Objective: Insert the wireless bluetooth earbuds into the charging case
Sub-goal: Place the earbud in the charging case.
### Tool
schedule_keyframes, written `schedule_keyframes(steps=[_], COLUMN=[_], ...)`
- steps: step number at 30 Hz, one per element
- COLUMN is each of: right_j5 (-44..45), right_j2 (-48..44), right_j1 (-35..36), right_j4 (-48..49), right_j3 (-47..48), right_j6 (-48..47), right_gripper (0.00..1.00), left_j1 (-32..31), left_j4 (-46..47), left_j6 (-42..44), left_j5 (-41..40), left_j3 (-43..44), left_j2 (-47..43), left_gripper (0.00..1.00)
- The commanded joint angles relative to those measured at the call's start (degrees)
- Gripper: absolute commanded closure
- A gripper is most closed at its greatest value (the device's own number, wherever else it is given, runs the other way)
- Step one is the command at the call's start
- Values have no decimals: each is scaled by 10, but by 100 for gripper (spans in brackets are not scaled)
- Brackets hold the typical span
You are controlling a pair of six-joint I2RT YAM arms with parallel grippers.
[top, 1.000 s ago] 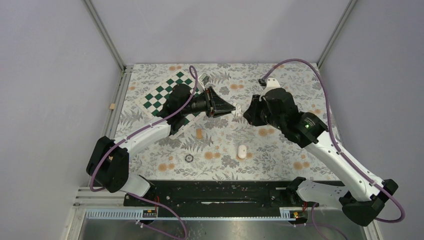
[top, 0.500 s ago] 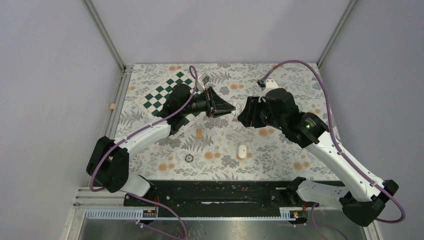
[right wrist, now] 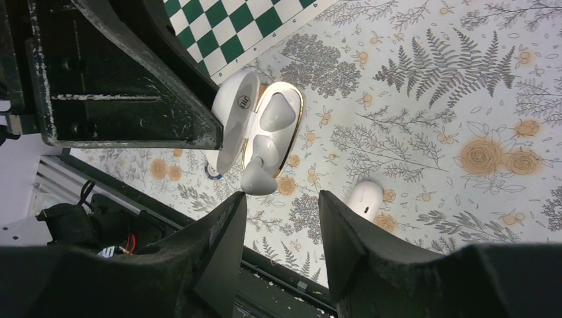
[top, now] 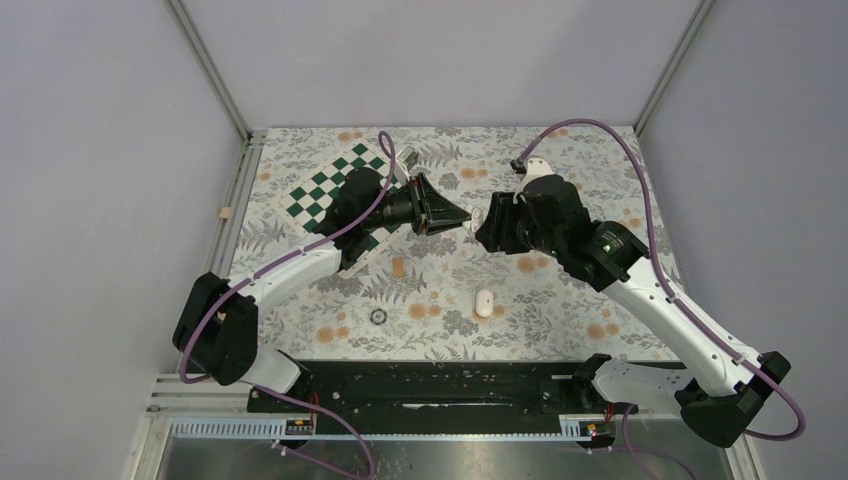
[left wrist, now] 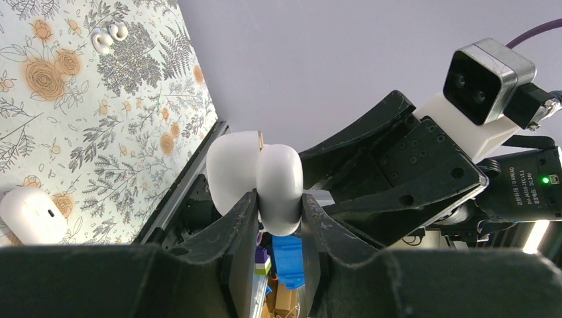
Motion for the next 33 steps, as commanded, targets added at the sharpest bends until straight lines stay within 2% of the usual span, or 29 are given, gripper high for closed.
schedule_keyframes(steps=[1,26,33], right_j5=[39,48,-31], right_j2=[0,-4,-6], right_j1=[-2,-2,-7], right_j4=[-2,-5,21], right_j3=[26,28,29], right_j6=[0,-7,28], right_gripper=[49,51,52], left_j1=[-2,-2,-2], left_j4=[25,27,26], left_j6=[7,6,6], left_j5=[4,7,7], left_j3=[22,23,22], left_j2=[-23,-19,-20], left_gripper=[100,100,100])
